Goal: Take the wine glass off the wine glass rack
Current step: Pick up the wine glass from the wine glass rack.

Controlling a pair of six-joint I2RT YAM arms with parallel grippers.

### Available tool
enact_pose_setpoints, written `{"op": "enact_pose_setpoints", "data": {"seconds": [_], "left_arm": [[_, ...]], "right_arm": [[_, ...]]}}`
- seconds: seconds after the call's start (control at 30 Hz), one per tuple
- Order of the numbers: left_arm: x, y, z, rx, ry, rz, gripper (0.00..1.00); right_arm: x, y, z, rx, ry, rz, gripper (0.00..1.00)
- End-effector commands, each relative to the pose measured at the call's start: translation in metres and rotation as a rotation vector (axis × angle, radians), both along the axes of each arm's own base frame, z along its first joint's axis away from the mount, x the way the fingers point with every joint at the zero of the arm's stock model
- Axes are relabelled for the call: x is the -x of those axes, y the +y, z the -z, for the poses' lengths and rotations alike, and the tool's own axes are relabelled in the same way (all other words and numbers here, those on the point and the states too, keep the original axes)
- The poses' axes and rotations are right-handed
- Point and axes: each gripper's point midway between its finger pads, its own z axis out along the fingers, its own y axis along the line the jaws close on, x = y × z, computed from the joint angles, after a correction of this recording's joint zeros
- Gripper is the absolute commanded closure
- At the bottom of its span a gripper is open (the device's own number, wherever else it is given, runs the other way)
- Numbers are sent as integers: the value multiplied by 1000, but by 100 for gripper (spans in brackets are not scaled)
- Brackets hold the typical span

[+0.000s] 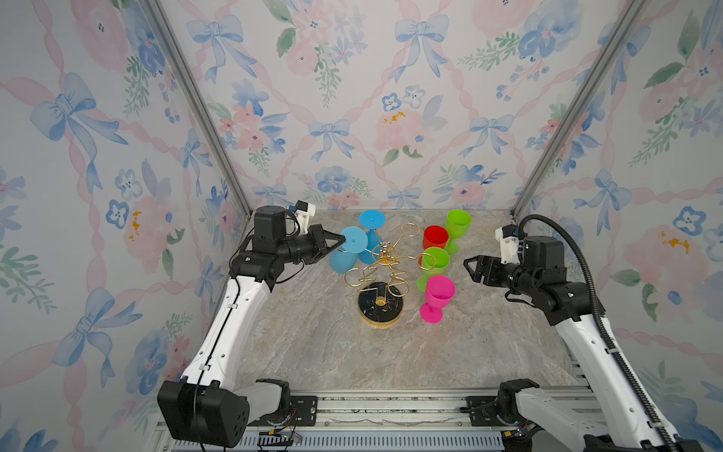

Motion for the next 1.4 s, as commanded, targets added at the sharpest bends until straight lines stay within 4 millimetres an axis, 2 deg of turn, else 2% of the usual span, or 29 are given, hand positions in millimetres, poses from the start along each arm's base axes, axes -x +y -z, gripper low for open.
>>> {"op": "enact_pose_setpoints", "data": {"seconds": [0.0, 0.37, 0.7, 1.03, 1.27, 1.37], "left_arm": [[1, -8, -13, 19, -27, 39, 100], [4, -12, -16, 52, -15, 60, 100], [2, -19, -6, 90, 34, 78, 100], [-16, -21, -12, 89, 23, 76, 100], [-29, -13, -17, 100, 12, 42, 100], [-33, -4, -18, 98, 9, 10, 100]], "right_arm": [[4, -1, 0, 8, -6, 6, 18], [5, -1, 3, 8, -2, 7, 18], [8, -4, 3, 30, -2, 13, 18], [9, -4, 4, 23, -2, 11, 18], [11, -4, 2, 19, -6, 10, 18], [13, -4, 3, 21, -7, 11, 18]]}}
